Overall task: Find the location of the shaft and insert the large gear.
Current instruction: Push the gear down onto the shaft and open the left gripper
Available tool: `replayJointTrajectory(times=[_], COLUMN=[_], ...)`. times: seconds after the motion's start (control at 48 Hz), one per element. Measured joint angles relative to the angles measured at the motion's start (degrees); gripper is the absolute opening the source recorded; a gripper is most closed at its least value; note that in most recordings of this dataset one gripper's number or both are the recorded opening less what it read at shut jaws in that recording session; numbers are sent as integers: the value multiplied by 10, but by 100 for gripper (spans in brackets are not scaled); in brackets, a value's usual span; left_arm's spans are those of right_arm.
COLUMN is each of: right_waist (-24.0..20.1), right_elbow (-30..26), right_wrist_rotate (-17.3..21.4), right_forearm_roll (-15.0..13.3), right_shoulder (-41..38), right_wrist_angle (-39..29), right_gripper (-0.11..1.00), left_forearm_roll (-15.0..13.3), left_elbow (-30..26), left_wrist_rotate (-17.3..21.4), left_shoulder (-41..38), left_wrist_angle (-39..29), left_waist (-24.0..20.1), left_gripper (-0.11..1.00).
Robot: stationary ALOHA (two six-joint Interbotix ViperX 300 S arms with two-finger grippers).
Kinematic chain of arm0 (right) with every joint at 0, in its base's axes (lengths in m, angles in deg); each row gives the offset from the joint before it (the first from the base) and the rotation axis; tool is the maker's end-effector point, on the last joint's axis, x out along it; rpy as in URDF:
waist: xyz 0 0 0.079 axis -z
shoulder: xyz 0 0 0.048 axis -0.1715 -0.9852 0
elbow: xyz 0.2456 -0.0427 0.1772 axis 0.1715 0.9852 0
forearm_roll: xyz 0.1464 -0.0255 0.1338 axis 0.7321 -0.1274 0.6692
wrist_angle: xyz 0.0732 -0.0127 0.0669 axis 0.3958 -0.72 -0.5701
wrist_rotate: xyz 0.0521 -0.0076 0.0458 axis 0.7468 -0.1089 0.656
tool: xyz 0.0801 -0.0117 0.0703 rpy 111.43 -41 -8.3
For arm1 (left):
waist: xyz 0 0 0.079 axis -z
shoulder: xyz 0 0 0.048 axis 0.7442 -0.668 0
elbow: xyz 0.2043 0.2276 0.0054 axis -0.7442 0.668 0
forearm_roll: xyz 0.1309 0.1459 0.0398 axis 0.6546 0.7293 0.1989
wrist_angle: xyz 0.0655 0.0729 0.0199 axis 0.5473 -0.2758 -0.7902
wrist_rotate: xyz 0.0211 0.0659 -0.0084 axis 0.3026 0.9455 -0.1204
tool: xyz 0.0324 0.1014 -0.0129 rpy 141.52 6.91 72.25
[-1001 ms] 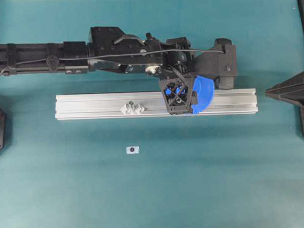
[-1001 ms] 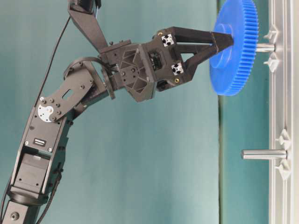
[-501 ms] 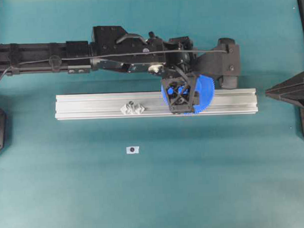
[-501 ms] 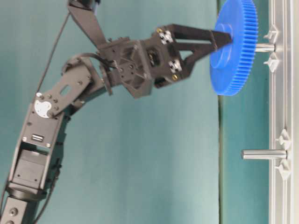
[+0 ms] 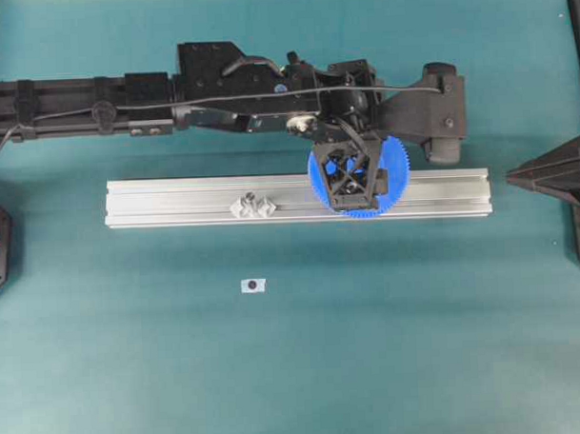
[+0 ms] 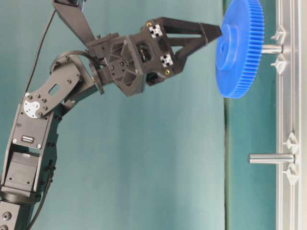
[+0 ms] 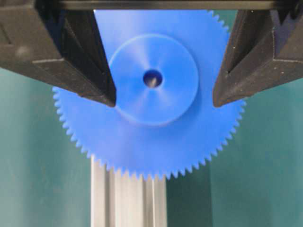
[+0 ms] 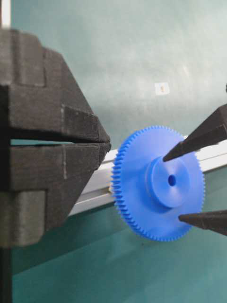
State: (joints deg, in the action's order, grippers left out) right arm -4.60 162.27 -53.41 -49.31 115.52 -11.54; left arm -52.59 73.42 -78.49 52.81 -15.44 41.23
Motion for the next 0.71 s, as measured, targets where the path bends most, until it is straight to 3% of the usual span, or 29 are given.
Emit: replayJointTrajectory(times=[0.709], right_waist=[0], right_elbow=[2], right_wrist_rotate=[0], right_forearm_roll=[0], right_shoulder=[0], right_wrist_angle=[1], right_gripper=[-1], left_forearm_roll=[0], left_elbow=[13], left_wrist_rotate=[-4], left_shoulder=[-2], left_wrist_angle=[2], left_waist=[-23], left_gripper=[84])
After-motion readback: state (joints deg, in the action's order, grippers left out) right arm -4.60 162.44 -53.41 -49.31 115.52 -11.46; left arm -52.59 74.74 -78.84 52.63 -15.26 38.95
